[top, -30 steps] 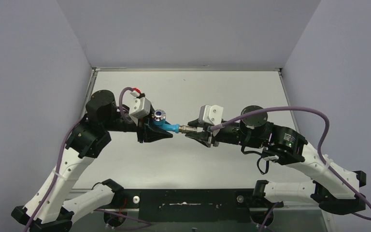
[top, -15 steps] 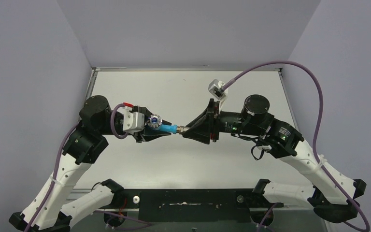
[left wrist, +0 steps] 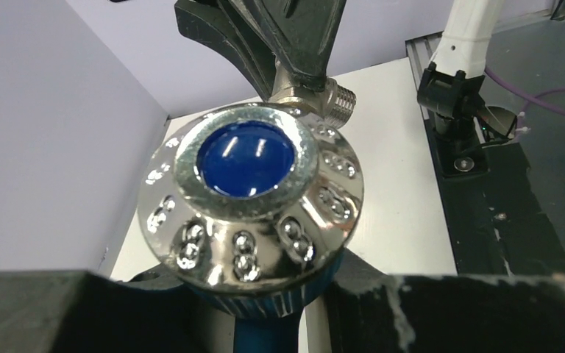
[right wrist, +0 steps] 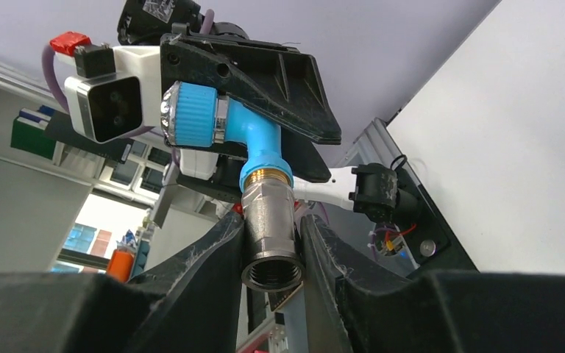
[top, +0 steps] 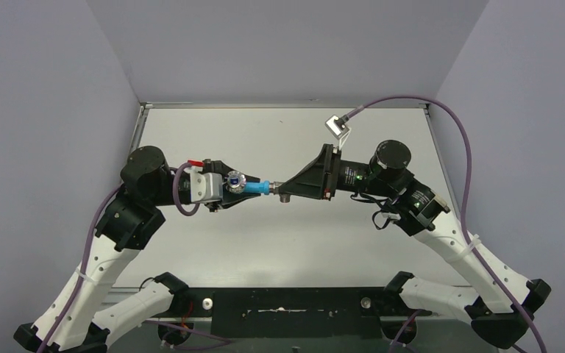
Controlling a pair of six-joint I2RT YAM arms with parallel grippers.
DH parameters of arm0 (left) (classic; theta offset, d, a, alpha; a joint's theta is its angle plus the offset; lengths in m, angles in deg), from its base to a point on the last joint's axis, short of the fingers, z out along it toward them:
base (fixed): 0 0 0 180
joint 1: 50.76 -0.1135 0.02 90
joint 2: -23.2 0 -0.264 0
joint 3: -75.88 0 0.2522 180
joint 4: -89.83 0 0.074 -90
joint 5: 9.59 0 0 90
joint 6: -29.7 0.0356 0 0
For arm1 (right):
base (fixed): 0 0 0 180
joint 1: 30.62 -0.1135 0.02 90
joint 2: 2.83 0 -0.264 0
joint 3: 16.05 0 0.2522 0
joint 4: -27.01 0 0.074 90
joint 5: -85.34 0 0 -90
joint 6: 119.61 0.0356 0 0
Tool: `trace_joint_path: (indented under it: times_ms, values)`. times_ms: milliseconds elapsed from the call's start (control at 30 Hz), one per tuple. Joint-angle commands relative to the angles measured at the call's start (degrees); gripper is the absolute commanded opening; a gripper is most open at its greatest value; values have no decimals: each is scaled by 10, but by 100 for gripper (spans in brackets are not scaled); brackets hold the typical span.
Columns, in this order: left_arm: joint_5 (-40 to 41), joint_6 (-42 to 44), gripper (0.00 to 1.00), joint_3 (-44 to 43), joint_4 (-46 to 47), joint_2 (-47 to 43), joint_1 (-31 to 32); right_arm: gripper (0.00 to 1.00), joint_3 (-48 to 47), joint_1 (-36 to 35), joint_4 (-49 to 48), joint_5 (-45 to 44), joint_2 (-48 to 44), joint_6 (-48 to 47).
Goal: Install the water faucets
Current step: Screw the water faucet onto the adaptor.
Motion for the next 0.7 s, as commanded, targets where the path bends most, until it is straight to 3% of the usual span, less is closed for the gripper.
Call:
trace_joint_path:
  times_ms: [0,200,333,400,533,667]
  values:
    - [-16,8,0,2,58,-8,7,27,-6,17,-63,-37,-10,36]
    - [-23,-24,0,11,88,-13,7,54,-13,22,-77,-64,-44,-39]
    - [-31,-69,0,30,132,-18,6,62,-16,22,-50,-102,-77,-136]
    - [-33,-119,0,46,176,-24,6,63,-20,23,-38,-128,-96,-225]
    - [-38,-303,0,94,330,-37,7,63,-29,22,-14,-134,-129,-465]
    - [-14,-440,0,95,377,-36,7,64,-49,22,66,-93,-136,-738]
